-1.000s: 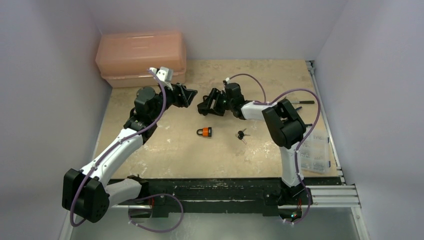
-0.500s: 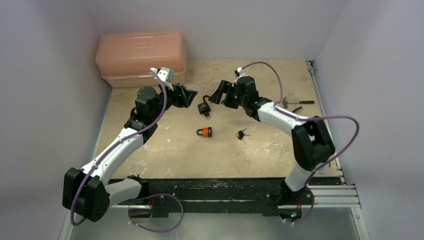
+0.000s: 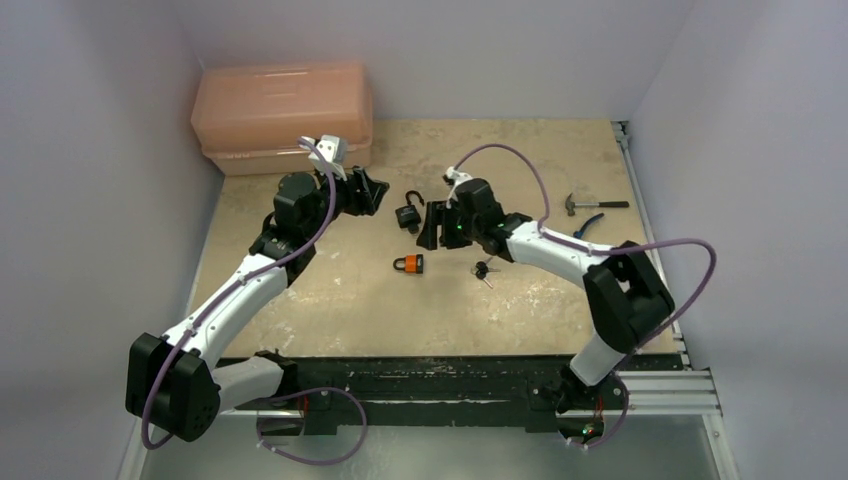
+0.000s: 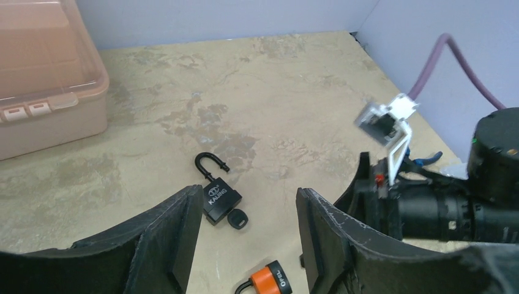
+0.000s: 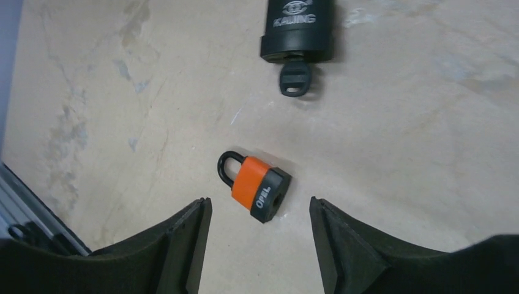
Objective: Unlock with the key
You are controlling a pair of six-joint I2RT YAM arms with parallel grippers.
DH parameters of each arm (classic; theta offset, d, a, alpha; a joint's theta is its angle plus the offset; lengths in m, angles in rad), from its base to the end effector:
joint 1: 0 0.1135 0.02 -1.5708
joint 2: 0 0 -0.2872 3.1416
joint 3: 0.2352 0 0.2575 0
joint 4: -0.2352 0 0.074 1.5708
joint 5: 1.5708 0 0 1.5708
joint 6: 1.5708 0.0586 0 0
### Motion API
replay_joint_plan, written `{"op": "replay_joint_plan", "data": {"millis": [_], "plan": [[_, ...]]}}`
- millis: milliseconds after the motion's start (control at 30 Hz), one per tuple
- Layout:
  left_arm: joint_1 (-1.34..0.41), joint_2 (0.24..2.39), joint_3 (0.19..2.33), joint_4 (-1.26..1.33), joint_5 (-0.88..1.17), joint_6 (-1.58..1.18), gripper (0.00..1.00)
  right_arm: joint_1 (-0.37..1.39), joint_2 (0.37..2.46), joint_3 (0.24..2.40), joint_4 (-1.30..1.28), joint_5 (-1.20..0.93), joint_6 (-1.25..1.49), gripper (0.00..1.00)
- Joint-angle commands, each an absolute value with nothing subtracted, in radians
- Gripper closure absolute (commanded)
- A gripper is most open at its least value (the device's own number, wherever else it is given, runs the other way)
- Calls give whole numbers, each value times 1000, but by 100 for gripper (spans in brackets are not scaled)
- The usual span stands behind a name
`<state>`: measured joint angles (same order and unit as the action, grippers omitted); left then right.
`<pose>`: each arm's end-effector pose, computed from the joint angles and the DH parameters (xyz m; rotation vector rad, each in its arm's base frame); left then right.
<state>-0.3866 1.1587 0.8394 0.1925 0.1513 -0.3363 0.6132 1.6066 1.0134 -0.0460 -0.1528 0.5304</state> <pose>0.2675 -0.1184 0.3383 0.1596 1.7340 -0.6642 0.3035 0.2244 0.2316 -0.1851 2.3134 0.7801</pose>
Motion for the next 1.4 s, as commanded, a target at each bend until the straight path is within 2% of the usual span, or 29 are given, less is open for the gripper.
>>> {"op": "replay_joint_plan", "data": {"millis": [0,433,1067,1200,1367], "plan": [[-385,1160,885,190,117,-300,39,686,1702,1153,-81,-165,416,35],[-391,1164,890,175,100,-276,40,699,1904,1248,-57,-159,451,42],[-393,1169,897,162,93,-266,40,701,1733,1002,42,-275,598,42],[-393,1169,895,160,91,-263,40,701,1731,1012,48,-259,588,41],[-393,1169,896,160,89,-259,40,699,1761,1123,-19,-196,525,36]]}}
